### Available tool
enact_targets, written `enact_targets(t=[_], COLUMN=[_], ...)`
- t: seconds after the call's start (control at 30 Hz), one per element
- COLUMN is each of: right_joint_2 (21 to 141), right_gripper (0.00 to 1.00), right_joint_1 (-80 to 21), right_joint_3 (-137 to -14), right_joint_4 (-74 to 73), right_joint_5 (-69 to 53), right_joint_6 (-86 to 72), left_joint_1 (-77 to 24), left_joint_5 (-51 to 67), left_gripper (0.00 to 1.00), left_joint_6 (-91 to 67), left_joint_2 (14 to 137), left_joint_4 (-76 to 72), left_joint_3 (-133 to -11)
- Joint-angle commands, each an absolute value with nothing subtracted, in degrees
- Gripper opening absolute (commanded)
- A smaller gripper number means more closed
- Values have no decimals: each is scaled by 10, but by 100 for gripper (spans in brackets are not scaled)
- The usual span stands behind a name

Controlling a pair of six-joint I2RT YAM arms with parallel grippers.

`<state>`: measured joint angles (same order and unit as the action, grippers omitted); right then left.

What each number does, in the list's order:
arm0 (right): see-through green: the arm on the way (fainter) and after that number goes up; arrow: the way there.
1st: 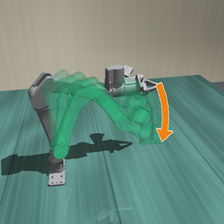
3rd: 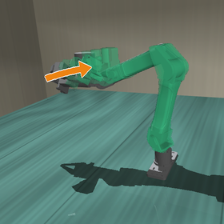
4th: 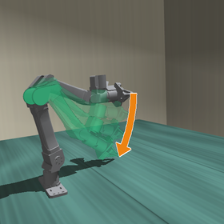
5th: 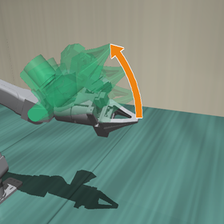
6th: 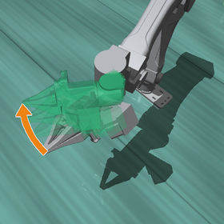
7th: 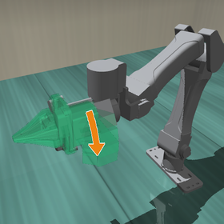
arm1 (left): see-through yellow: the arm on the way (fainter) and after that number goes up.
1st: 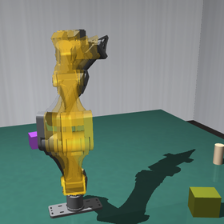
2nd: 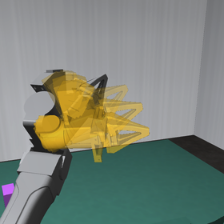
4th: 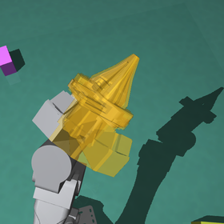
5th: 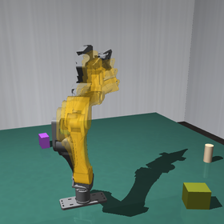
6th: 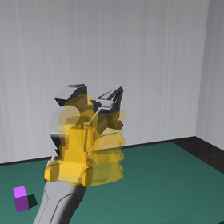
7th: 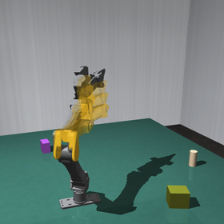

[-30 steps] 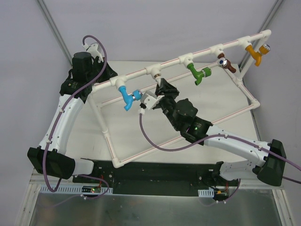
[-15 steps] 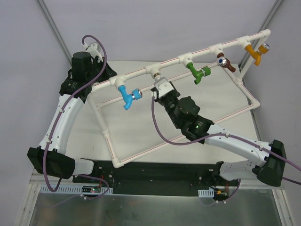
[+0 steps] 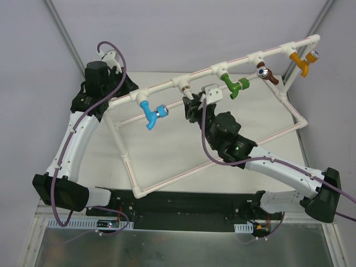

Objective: Install the water faucets

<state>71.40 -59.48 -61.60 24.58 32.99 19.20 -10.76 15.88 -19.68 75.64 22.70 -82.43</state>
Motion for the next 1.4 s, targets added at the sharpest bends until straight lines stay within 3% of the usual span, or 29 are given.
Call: enact_targets(t=[0.0, 0.27, 0.57, 1.17, 1.37], right_joint_2=[744, 732, 757, 784, 783], right_gripper=[0, 0, 0, 0, 0], right_joint_1=[-577, -574, -574, -573, -577], right_joint_3=[-608, -563, -496, -447, -438], right_joint_4=[247, 340, 542, 674, 700], right_joint_5=[245, 251, 281, 335, 341], right_joint_6=[-128, -275, -402, -758, -808], left_joint_1=[-147, -147, -146, -144, -143], left_joint_5=[292, 291, 289, 287, 287], left_gripper=[0, 0, 0, 0, 0], left_joint_6=[-183, -183, -184, -183, -184], left_joint_2=[759, 758, 760, 762, 762], left_joint_4=[326, 326, 326, 326, 326], left_joint_3=[-780, -779, -778, -777, -776])
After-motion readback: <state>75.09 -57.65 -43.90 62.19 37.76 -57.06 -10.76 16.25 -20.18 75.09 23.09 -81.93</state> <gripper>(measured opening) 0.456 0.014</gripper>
